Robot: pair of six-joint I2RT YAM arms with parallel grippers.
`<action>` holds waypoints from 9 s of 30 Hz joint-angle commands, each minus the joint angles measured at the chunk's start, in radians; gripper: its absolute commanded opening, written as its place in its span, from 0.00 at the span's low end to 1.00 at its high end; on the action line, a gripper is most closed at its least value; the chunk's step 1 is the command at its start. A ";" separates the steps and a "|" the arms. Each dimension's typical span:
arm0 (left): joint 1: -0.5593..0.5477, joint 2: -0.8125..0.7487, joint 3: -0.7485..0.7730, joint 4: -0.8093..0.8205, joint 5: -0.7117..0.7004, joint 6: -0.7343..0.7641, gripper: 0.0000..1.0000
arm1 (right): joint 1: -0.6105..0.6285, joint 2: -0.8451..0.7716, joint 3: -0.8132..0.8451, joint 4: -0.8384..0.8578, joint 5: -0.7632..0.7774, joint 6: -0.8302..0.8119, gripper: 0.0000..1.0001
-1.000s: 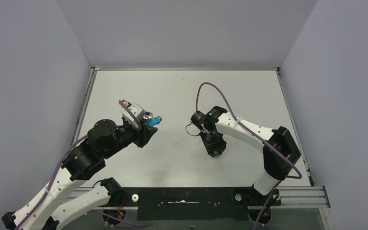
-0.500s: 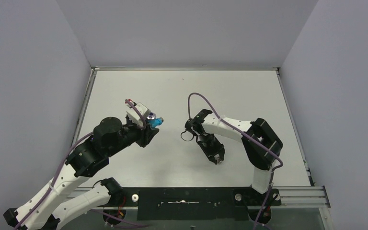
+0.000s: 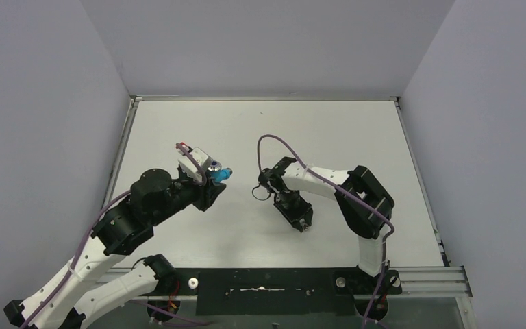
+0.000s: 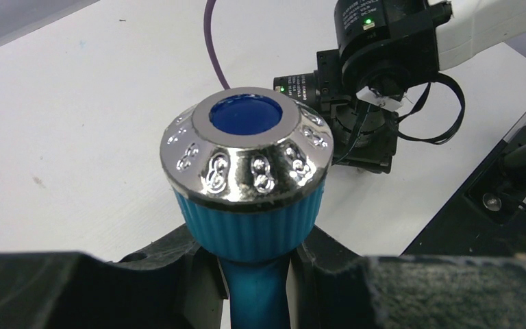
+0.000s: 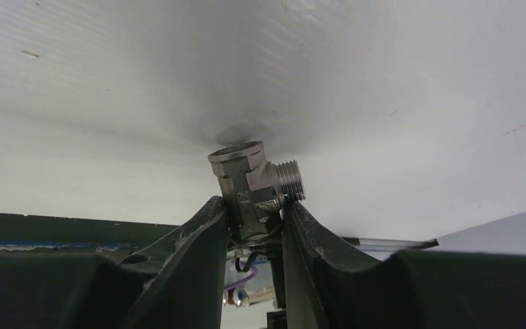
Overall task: Install the water faucets
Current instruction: Adjust the adaptor at the center of the board, then pick up the adaptor at the center of the board.
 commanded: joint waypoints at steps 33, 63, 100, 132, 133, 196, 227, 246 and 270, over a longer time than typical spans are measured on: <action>0.004 0.013 0.092 0.060 0.056 -0.080 0.00 | 0.116 -0.103 -0.974 2.312 0.116 -0.032 0.51; 0.004 0.005 0.059 0.082 0.072 -0.098 0.00 | 0.112 -0.154 -0.916 2.173 0.073 -0.118 0.00; 0.004 -0.023 0.034 0.093 -0.001 -0.043 0.00 | -0.005 -0.265 0.039 -0.040 0.040 0.088 0.00; 0.004 -0.053 0.046 0.069 -0.005 -0.049 0.00 | 0.042 -0.069 0.057 0.065 0.040 -0.140 0.09; 0.004 -0.053 0.049 0.068 -0.008 -0.048 0.00 | 0.045 -0.064 0.060 0.063 0.044 -0.143 0.10; 0.004 -0.174 0.022 0.082 0.076 -0.064 0.00 | 0.064 -0.308 -0.193 0.201 0.306 1.380 0.60; 0.004 -0.129 0.031 0.102 0.098 -0.072 0.00 | 0.052 -0.266 -0.355 0.424 0.242 1.335 0.55; 0.004 -0.119 0.029 0.111 0.104 -0.078 0.00 | 0.052 -0.258 -0.380 0.432 0.232 1.326 0.35; 0.004 -0.117 0.023 0.110 0.104 -0.087 0.00 | 0.052 -0.277 -0.368 0.440 0.243 1.275 0.08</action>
